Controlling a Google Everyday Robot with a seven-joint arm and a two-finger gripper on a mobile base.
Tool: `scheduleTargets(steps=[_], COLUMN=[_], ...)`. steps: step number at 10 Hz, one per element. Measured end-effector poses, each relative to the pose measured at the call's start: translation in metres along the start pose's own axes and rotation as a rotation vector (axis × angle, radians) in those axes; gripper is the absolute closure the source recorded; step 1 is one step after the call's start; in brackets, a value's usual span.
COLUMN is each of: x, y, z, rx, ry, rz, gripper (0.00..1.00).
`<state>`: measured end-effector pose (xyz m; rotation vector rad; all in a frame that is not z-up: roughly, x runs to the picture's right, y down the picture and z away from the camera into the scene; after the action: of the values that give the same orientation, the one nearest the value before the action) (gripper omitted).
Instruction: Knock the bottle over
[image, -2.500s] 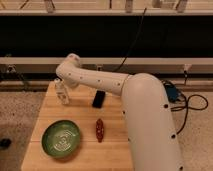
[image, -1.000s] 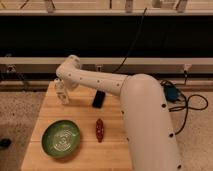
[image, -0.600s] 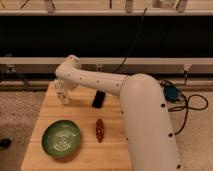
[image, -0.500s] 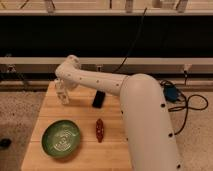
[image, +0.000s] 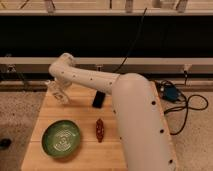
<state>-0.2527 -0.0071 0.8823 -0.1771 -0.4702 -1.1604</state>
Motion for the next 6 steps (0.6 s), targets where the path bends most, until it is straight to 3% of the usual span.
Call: scheduleTargets(steps=[6], x=[-0.029], y=[-0.037], z=[0.011], rx=[0.056], ry=[-0.102], rz=[-0.089], gripper=[1.0])
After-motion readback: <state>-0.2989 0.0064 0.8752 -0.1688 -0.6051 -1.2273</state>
